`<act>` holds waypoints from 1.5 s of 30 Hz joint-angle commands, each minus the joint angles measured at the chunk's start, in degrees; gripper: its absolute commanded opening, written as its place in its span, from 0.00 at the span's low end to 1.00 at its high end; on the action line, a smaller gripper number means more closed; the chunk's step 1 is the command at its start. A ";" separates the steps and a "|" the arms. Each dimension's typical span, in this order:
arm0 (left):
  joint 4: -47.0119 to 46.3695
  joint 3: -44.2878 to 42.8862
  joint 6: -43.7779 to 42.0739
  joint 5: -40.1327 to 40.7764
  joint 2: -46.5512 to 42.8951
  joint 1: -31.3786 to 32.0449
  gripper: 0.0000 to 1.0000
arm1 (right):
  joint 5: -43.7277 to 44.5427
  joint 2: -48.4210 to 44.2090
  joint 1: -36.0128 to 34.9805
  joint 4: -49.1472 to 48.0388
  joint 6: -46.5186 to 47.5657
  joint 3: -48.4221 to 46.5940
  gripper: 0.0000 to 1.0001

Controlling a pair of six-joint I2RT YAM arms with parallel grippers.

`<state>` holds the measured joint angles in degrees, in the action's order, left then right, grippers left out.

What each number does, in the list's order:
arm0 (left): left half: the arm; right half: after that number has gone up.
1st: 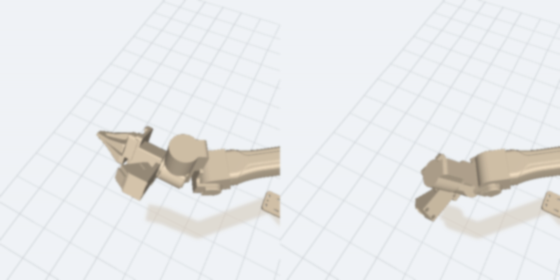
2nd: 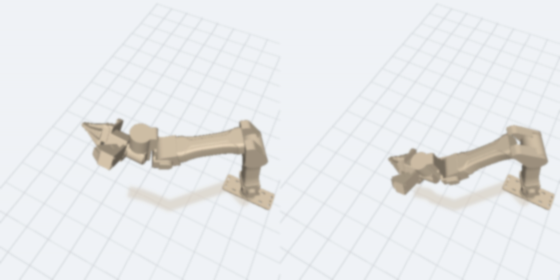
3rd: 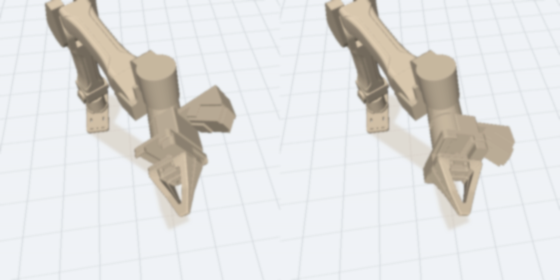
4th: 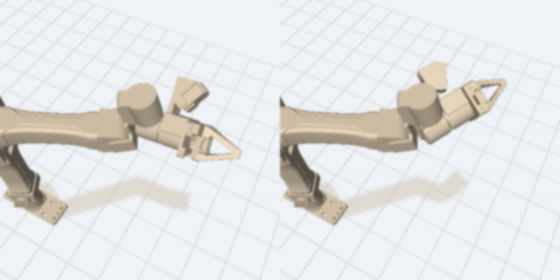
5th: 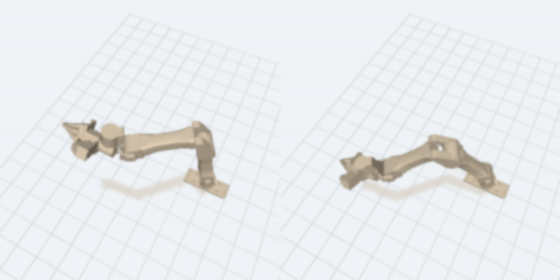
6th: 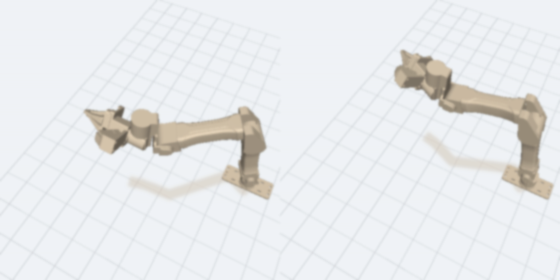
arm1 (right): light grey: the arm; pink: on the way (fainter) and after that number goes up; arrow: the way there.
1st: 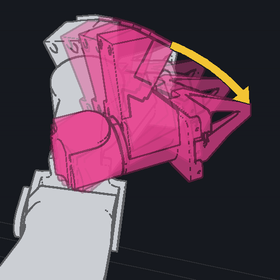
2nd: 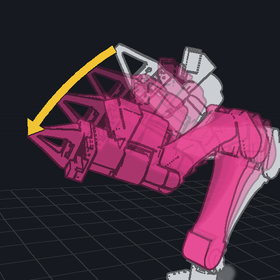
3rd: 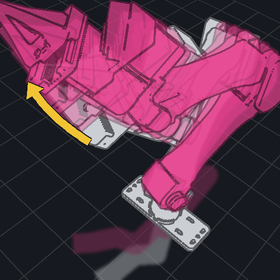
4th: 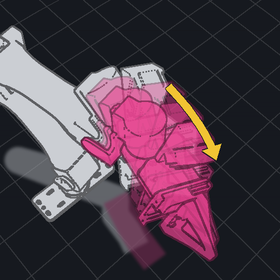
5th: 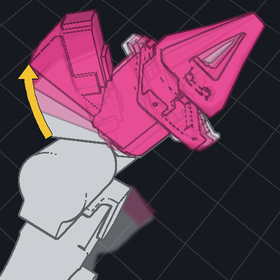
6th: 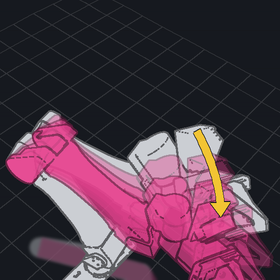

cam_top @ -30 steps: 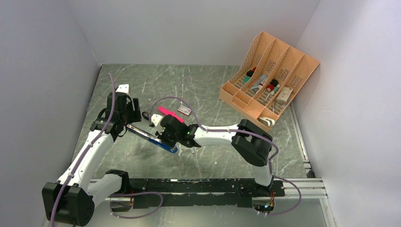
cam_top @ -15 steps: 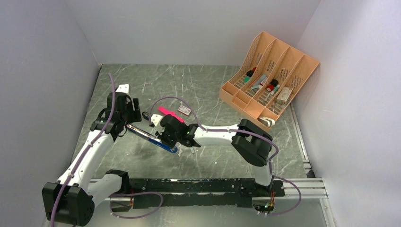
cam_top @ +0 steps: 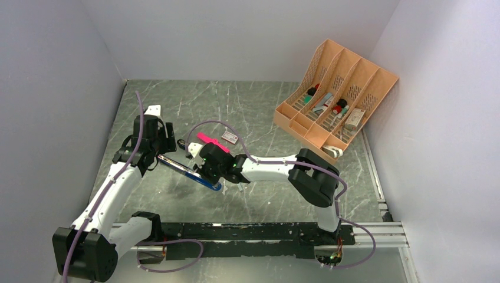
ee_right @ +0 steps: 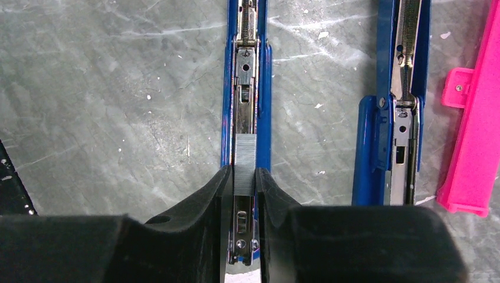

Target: Load the staples into the stapler

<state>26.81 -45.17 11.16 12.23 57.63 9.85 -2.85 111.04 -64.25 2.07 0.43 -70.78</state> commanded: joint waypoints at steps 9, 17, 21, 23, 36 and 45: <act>-1.76 0.07 -0.68 -1.11 -1.01 0.35 0.74 | -1.37 1.72 -0.28 4.09 -0.07 0.12 0.27; -1.76 0.06 -0.69 -1.15 -1.06 0.43 0.74 | -0.61 0.83 -0.29 3.05 -0.29 0.53 0.31; -1.73 0.02 -0.70 -1.15 -1.08 0.39 0.74 | -0.08 0.25 -0.30 2.44 -0.43 0.96 0.32; -1.76 0.03 -0.68 -1.15 -1.06 0.44 0.74 | -0.04 0.02 -0.27 2.04 -0.47 1.17 0.34; -1.76 0.05 -0.61 -1.15 -1.11 0.44 0.74 | -0.62 -2.96 0.33 -2.67 -1.79 3.69 0.44; -1.76 0.07 -0.66 -1.16 -1.12 0.44 0.74 | -0.82 -5.72 0.70 -8.03 -2.58 6.23 0.45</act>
<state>26.81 -45.17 11.16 12.21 57.60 9.85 -3.25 107.96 -63.70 -2.59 -1.37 -65.56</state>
